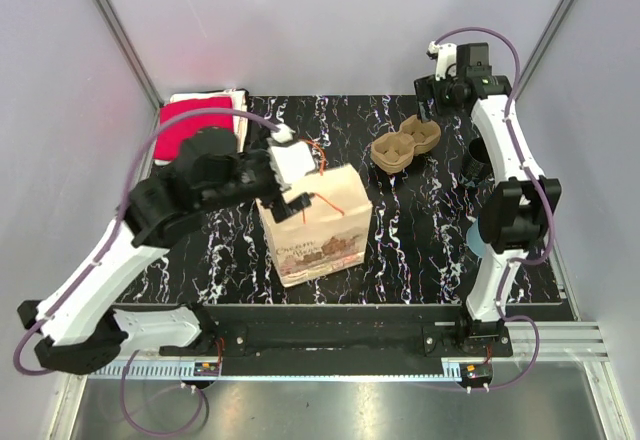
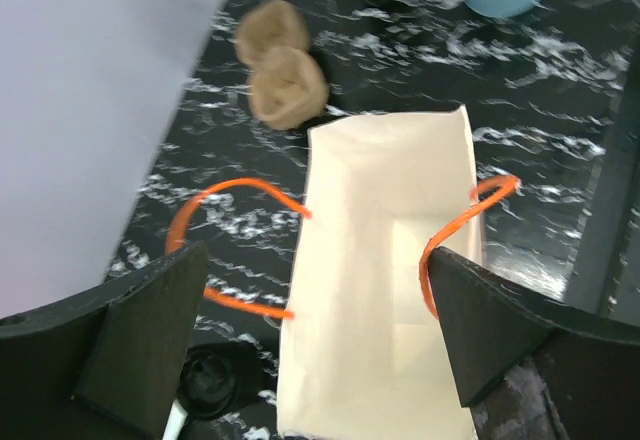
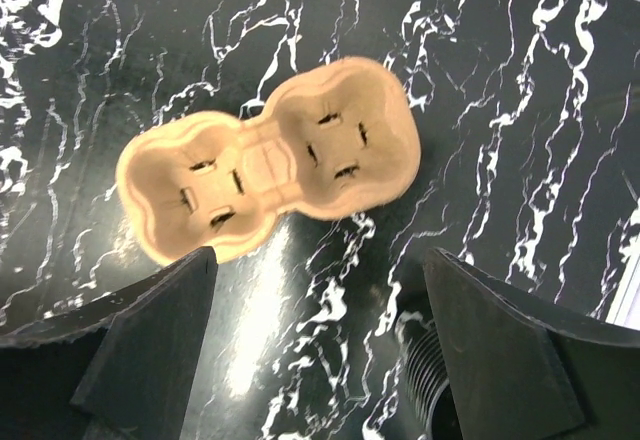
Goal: Pack the takeout coffee
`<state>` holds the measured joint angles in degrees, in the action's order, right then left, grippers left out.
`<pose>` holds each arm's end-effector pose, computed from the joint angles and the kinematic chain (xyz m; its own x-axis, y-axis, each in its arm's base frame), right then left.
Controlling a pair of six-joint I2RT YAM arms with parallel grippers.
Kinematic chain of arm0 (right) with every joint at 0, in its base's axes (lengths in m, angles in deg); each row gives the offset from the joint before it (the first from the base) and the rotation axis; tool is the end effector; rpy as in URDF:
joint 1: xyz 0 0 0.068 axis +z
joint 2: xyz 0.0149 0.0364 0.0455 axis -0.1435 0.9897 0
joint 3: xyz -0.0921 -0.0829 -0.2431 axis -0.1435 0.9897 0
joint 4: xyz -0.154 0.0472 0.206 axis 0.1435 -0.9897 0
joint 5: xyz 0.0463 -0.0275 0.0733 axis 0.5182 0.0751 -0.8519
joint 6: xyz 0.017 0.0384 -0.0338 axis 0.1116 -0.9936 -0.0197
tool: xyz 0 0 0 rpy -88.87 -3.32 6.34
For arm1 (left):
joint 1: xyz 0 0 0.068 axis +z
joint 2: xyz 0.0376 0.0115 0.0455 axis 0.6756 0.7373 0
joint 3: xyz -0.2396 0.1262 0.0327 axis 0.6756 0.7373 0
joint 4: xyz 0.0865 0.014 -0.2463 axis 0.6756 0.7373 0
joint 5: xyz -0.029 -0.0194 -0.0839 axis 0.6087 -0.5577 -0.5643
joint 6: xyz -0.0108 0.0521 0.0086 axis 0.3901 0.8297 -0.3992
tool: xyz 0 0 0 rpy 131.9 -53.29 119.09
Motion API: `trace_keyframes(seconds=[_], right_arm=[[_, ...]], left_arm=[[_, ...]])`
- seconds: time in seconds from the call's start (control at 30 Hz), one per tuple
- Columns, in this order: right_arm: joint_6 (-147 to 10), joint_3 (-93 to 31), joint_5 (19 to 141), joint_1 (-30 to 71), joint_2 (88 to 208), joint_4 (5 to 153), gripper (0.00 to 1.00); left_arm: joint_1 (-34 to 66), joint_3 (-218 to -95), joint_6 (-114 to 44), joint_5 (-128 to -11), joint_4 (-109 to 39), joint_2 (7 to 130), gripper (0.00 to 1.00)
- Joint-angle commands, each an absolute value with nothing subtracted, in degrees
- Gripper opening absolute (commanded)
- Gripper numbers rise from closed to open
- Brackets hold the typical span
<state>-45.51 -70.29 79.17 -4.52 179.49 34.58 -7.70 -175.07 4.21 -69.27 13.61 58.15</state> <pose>0.4418 0.0342 0.3528 -0.6052 -0.3167 -0.7304 -0.3579 0.9277 -0.1058 0.1281 -0.1619 0.4740 0.1819 0.4882 -0.8535 0.8571 0.3467 0.3810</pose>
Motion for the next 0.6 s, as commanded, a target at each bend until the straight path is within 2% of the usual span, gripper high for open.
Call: trace_keyframes(seconds=[0.0,0.2,0.33,0.57], right_arm=[[-41.73,-76.71,78.26,-4.65,183.38,33.09,0.90],[-38.56,-87.79,79.22,-4.65,192.95,27.03,0.99],[-39.17,-93.77,77.48,-4.65,197.89,23.94,1.00],[-40.76,-91.94,68.77,-4.56,196.32,21.83,1.00]], left_arm=[[-4.71,-178.77,2.85,-59.70,9.25,53.17,0.99],[0.74,-171.67,4.78,-49.66,5.03,47.64,0.99],[1.80,-167.54,3.03,-55.71,4.59,45.96,0.99],[2.50,-163.40,2.68,-58.09,0.91,50.35,0.99]])
